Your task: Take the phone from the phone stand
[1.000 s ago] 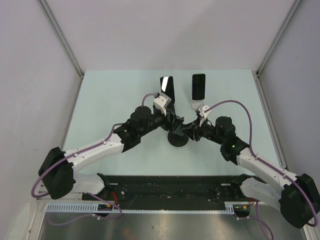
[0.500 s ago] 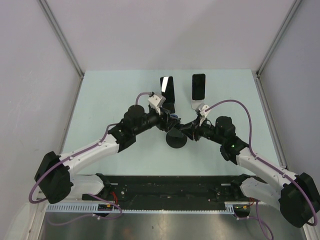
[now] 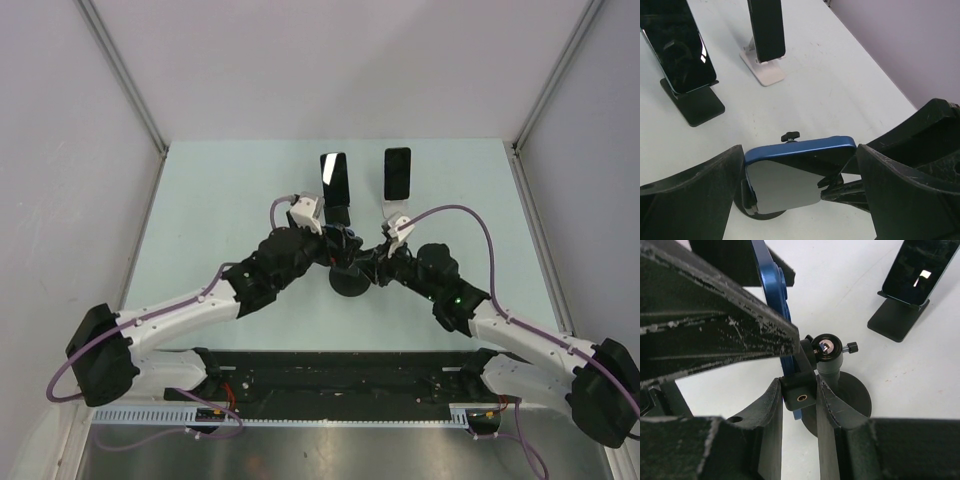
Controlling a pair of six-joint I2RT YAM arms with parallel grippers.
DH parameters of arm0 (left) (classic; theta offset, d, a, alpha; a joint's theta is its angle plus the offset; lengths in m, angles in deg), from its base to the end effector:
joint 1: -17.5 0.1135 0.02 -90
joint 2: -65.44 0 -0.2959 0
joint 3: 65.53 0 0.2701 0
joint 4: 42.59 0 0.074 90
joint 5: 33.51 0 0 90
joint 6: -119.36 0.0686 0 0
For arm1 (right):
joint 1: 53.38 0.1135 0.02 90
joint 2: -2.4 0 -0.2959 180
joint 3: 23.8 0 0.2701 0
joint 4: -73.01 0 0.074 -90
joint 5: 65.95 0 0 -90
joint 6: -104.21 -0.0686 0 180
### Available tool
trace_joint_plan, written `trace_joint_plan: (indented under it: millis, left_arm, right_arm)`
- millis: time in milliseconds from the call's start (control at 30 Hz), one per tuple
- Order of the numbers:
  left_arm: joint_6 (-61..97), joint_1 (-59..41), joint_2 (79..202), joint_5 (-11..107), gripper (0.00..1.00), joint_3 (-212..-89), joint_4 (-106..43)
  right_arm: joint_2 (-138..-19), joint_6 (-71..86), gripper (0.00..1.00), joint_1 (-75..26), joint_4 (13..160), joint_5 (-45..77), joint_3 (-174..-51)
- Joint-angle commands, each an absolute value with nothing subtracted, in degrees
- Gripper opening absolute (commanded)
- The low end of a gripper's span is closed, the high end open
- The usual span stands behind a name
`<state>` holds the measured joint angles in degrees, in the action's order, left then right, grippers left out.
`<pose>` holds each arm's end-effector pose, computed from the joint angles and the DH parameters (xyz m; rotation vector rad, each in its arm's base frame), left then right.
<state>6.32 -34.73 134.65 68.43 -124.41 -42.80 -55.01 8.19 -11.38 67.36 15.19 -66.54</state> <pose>0.2070 -0.2440 0.3169 0.3013 1.7833 -0.7720 0.1876 0.1831 0.2722 -0.6624 1.6582 0.7450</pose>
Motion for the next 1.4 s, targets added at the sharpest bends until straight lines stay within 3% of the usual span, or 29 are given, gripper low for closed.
trace_joint_plan:
  millis: [0, 267, 433, 533, 633, 667, 733, 767, 800, 900, 1100, 1133, 1233, 1367]
  left_arm:
    - [2.5, -36.8, 133.9, 76.5, 1.0, -124.5, -43.4]
    - [2.7, -38.7, 137.2, 79.8, 0.97, -124.2, -43.4]
    - [2.6, -39.6, 138.4, 80.0, 0.87, -124.3, -43.3]
    - [2.7, -39.9, 138.8, 80.0, 0.76, -124.5, -43.3]
    - [2.9, -39.9, 139.0, 79.5, 0.59, -124.9, -43.3]
    - [3.1, -39.9, 139.1, 79.1, 0.45, -125.0, -43.4]
    - [3.8, -39.9, 139.0, 78.9, 0.28, -125.3, -43.4]
    - [4.6, -39.9, 139.1, 78.7, 0.11, -125.6, -43.4]
    - [6.5, -39.9, 139.1, 78.6, 0.03, -125.8, -43.4]
    - [10.9, -39.6, 138.9, 78.2, 0.01, -126.3, -43.6]
    - [16.3, -36.5, 137.7, 71.4, 0.0, -126.0, -44.2]
    - [16.5, -36.2, 137.5, 70.4, 0.0, -126.0, -44.2]
    - [17.2, -36.0, 137.2, 69.5, 0.01, -126.0, -44.2]
    - [16.2, -35.9, 137.4, 68.5, 0.0, -126.2, -44.2]
  right_arm:
    - [-55.0, 6.3, 0.0, -8.1, 66.9, 23.9, -65.6]
    - [-55.6, 6.3, 0.0, -5.0, 65.1, 29.8, -65.4]
    - [-55.7, 5.9, 0.0, -4.1, 64.5, 32.0, -65.2]
    - [-56.0, 5.9, 0.0, -3.5, 64.0, 32.5, -65.1]
    - [-56.6, 5.8, 0.0, -3.0, 63.8, 32.5, -65.1]
    - [-56.7, 5.8, 0.0, -3.0, 63.8, 32.3, -65.2]
    - [-57.0, 5.6, 0.0, -2.9, 63.9, 31.7, -65.1]
    - [-56.9, 5.6, 0.0, -2.9, 63.9, 31.4, -65.1]
    - [-56.8, 5.4, 0.0, -3.1, 63.9, 30.5, -65.1]
    - [-56.6, 4.4, 0.0, -4.5, 64.7, 26.2, -65.1]
    - [-55.0, 4.4, 0.29, -6.9, 67.6, 20.6, -65.1]
    - [-54.9, 4.5, 0.4, -7.4, 68.0, 20.2, -65.1]
    - [-54.0, 5.5, 0.56, -8.2, 69.1, 19.3, -65.1]
    - [-53.6, 5.9, 0.67, -9.1, 69.3, 18.7, -65.1]
